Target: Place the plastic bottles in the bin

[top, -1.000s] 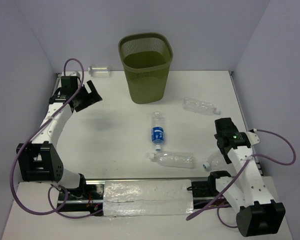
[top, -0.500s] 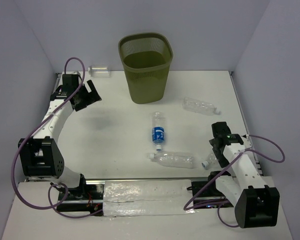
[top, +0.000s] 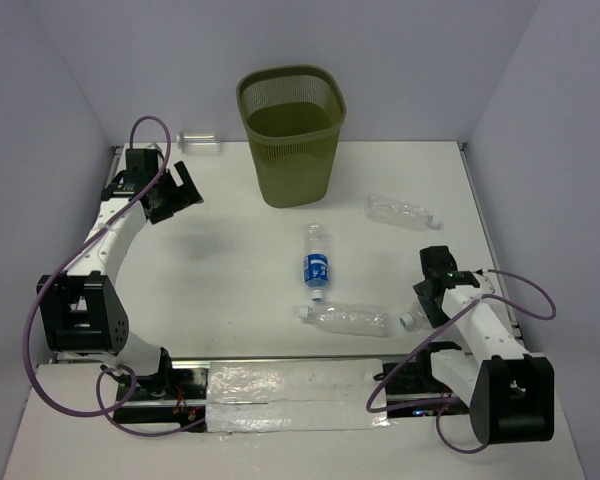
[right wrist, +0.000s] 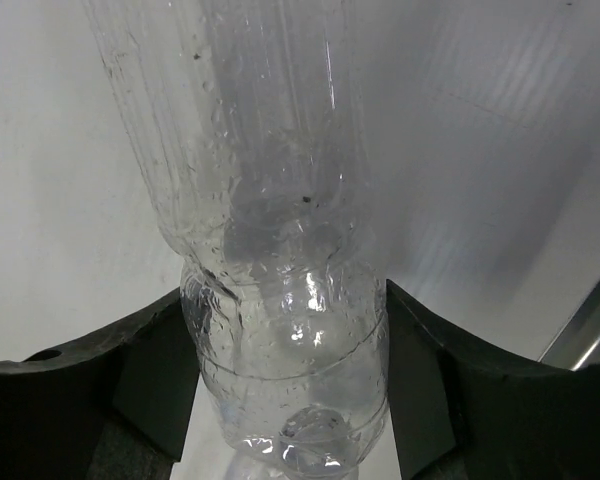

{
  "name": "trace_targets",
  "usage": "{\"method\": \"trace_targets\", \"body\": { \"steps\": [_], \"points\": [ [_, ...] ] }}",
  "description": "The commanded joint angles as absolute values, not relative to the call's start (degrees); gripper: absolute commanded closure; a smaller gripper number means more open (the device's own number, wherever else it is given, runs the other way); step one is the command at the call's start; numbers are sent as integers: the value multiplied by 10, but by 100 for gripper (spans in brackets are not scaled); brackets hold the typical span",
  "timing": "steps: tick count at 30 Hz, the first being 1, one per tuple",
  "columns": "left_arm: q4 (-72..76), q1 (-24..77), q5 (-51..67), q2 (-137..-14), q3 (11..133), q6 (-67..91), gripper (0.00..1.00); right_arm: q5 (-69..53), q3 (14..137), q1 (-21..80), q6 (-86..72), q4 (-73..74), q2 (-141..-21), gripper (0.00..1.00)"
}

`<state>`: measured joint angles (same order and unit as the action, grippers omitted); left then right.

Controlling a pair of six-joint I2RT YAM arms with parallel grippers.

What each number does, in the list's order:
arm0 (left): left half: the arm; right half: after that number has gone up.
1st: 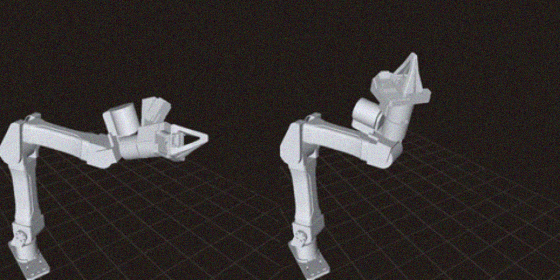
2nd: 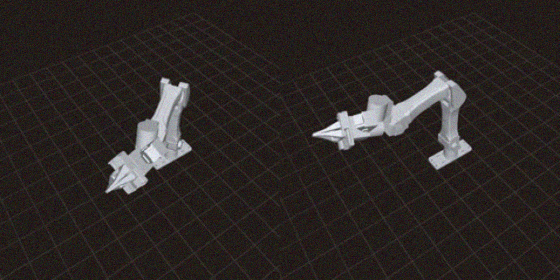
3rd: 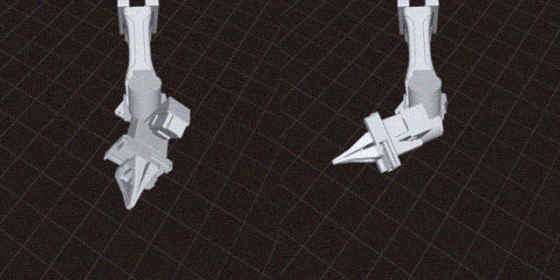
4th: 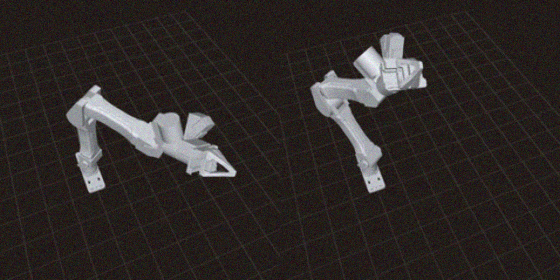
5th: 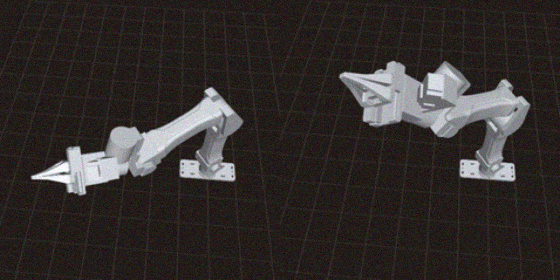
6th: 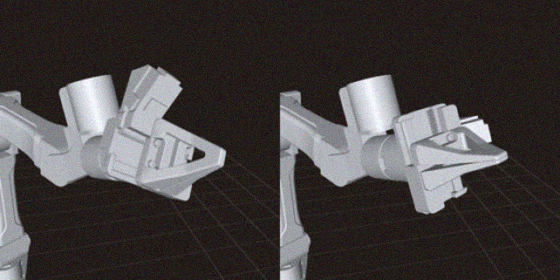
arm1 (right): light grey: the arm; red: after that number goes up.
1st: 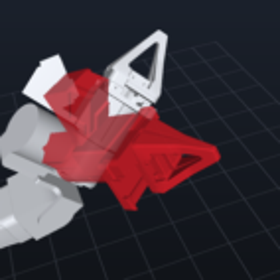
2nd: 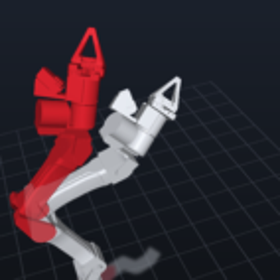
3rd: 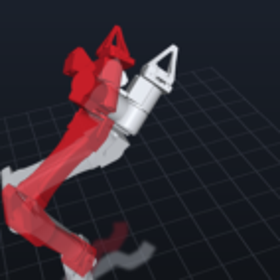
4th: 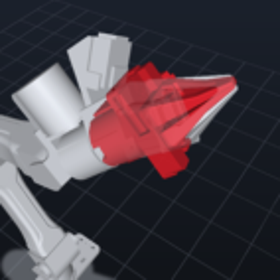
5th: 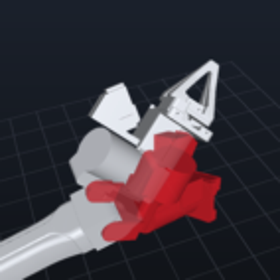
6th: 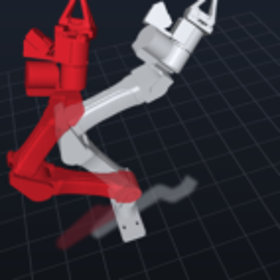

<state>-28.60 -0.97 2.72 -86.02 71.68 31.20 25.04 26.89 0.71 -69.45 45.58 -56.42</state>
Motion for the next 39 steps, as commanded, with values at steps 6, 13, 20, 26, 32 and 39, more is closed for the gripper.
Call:
{"method": "trace_targets", "body": {
  "steps": [6,13,20,26,32,39],
  "points": [
    [-289,-9,20,-861,741,301,1,218,342,4,-629,427,-498,57],
    [-310,-9,11,-869,761,304,1,184,593,105,-479,330,-536,55],
    [-324,-10,3,-861,757,301,1,265,992,254,-331,331,-764,55],
    [-324,-10,-5,-857,748,307,1,244,1199,281,-259,263,-930,53],
    [-335,-10,6,-847,741,308,1,266,1373,287,-215,230,-1088,50],
    [-334,-10,3,-835,728,299,1,260,1404,291,-224,149,-1179,48]
  ]
}}
